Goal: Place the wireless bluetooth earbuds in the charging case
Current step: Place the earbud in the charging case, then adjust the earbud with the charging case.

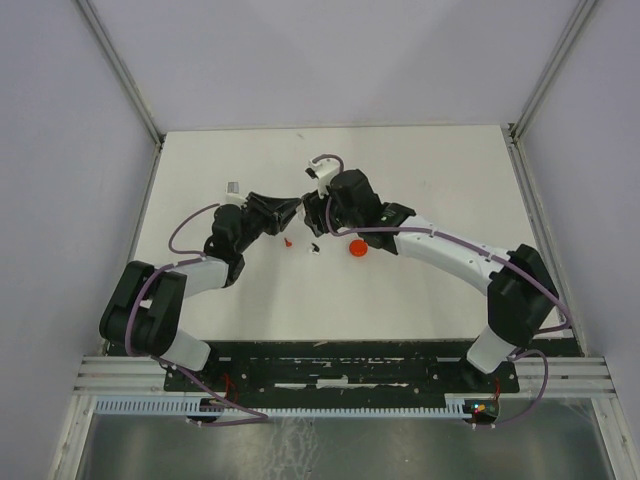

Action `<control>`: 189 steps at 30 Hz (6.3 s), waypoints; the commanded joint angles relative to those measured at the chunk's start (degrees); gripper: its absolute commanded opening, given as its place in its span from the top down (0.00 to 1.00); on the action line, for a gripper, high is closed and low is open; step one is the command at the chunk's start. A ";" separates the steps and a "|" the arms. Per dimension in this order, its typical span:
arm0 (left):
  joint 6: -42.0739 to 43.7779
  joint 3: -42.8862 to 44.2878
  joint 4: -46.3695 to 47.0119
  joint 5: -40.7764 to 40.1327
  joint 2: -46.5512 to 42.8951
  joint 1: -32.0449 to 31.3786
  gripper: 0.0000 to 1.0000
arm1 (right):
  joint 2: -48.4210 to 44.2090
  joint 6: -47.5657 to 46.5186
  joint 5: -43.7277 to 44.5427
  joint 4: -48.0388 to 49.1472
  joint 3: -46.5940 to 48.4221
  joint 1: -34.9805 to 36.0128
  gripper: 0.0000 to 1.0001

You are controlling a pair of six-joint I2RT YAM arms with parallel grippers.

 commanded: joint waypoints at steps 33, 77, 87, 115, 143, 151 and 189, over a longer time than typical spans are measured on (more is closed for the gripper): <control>5.03 -0.44 -0.33 -0.75 -3.80 -0.43 0.97 | 6.82 2.51 6.81 -1.49 8.79 -2.49 0.37; 6.79 0.36 -2.72 -1.02 -4.85 -0.42 0.97 | 6.72 2.62 1.97 -2.66 9.84 -1.03 0.38; 6.86 0.28 -3.14 -1.11 -5.69 -0.44 0.97 | 7.16 2.07 3.86 -3.64 10.15 -1.43 0.38; 6.68 -0.05 -3.11 -0.68 -5.90 -0.44 0.97 | 6.99 2.12 4.66 -3.82 9.49 -3.65 0.38; 5.95 -0.34 -1.66 -0.04 -5.03 -0.43 0.97 | 8.77 1.50 3.52 -3.95 12.34 -4.11 0.37; 5.86 -0.59 -1.51 -0.03 -5.15 -0.43 0.97 | 8.04 2.34 6.53 -4.41 11.52 -4.37 0.38; -1.98 0.07 12.88 7.32 4.48 -0.43 0.97 | 2.69 6.73 -5.48 1.19 5.85 -5.39 0.47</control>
